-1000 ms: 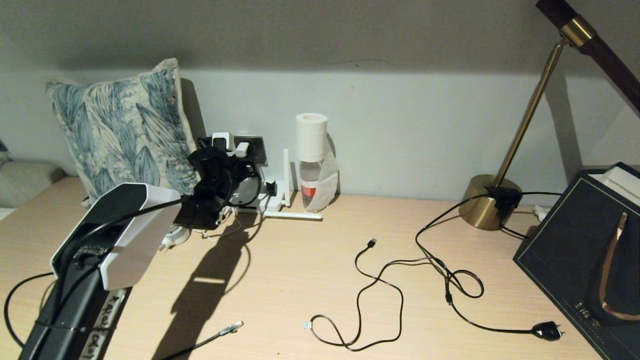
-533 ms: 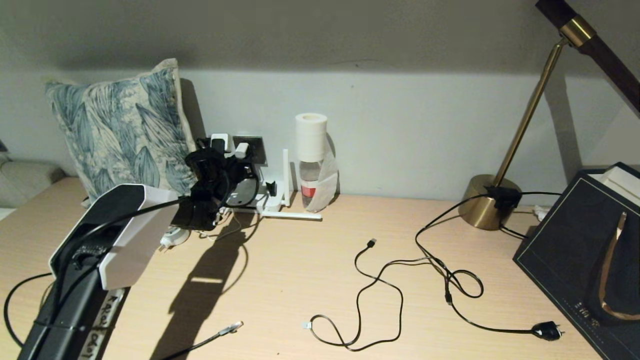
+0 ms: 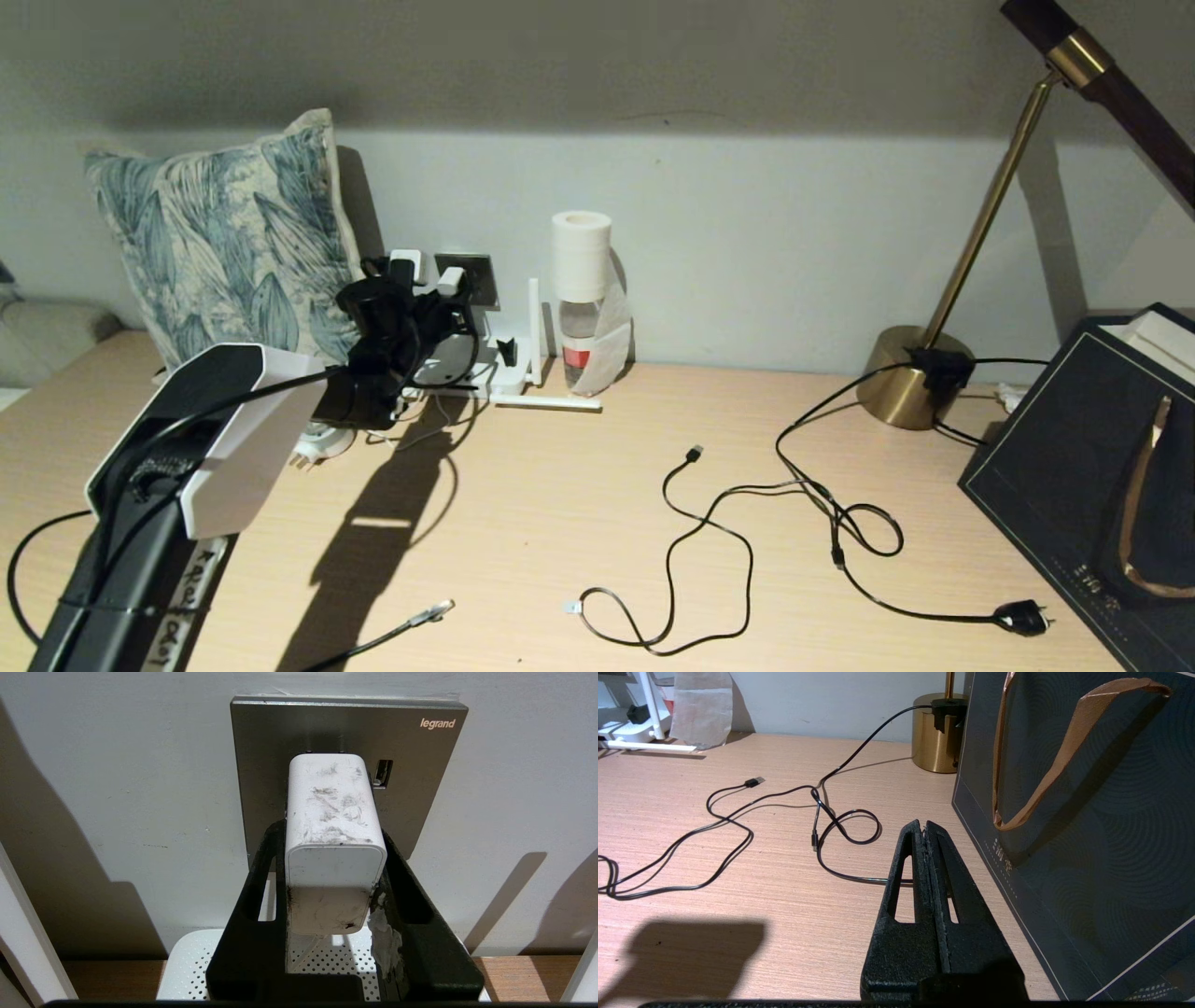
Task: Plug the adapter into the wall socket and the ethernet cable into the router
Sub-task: Plug plug into socket
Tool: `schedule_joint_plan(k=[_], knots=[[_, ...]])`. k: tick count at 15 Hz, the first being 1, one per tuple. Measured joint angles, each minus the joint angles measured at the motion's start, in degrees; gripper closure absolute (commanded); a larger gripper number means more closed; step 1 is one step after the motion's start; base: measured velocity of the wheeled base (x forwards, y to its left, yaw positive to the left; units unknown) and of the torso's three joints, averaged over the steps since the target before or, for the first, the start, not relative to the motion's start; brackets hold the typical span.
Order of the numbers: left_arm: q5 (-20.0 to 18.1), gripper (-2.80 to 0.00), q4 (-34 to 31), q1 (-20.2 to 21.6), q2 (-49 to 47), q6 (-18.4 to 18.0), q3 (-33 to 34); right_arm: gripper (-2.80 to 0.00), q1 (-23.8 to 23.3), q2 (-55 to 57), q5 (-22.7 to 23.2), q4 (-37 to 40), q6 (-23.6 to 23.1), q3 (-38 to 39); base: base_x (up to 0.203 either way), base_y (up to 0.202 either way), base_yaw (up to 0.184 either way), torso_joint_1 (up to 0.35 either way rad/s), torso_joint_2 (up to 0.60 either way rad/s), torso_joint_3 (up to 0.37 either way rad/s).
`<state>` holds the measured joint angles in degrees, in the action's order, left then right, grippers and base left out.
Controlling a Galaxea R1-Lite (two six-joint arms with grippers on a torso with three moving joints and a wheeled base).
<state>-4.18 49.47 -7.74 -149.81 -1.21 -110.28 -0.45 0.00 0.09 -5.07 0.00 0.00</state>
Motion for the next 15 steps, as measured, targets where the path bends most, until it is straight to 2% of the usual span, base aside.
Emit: schedule_joint_plan(k=[4,8,12,15], knots=[[-1.3,0.0,0.1,-0.2,0.2,0.0,0.0,0.0,0.0,0.0,0.0,0.0,0.0,0.0,0.0,0.0,0.0,0.0,0.0,0.0],[-3.1,0.0,3.6,-0.7,0.5,-0.4,0.0,0.0,0.0,0.0,0.0,0.0,0.0,0.0,0.0,0.0,0.0,0.0,0.0,0.0],[2.1,0.0,3.8,-2.8,1.4,-0.6,0.0,0.0,0.0,0.0,0.0,0.0,0.0,0.0,0.0,0.0,0.0,0.0,0.0,0.0],[4.3,0.0,3.0,-3.5,1.8,-0.6,0.0,0.0,0.0,0.0,0.0,0.0,0.0,0.0,0.0,0.0,0.0,0.0,0.0,0.0]])
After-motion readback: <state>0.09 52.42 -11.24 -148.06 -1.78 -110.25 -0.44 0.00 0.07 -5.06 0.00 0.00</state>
